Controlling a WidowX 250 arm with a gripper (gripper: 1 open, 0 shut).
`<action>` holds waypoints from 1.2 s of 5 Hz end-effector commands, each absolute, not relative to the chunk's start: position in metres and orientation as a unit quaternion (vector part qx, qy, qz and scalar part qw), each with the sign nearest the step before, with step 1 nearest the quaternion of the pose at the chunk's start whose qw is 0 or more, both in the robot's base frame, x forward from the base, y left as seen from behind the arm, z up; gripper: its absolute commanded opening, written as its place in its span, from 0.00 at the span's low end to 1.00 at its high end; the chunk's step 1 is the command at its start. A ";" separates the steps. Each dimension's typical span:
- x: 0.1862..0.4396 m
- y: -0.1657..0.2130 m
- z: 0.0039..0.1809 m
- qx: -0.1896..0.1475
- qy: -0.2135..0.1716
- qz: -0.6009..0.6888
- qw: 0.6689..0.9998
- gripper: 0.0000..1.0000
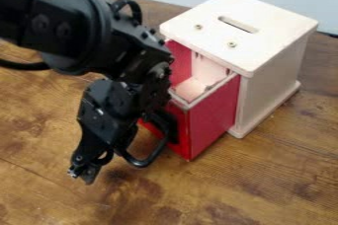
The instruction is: Open the drawer
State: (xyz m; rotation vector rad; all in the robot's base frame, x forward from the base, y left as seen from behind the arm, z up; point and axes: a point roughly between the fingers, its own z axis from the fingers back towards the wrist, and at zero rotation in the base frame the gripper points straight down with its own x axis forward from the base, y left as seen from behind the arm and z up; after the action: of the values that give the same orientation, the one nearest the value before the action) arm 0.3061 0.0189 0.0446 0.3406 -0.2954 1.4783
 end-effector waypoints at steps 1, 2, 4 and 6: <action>0.311 0.036 0.081 0.124 -0.160 0.686 0.699 1.00; 0.310 0.042 0.095 0.114 -0.160 0.689 0.697 1.00; 0.305 0.044 0.123 0.095 -0.170 0.680 0.706 1.00; 0.312 0.049 0.114 0.099 -0.170 0.677 0.709 1.00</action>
State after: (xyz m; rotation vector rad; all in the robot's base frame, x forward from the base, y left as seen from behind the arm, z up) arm 0.3027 0.0446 0.0947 0.2685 -0.3189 1.4950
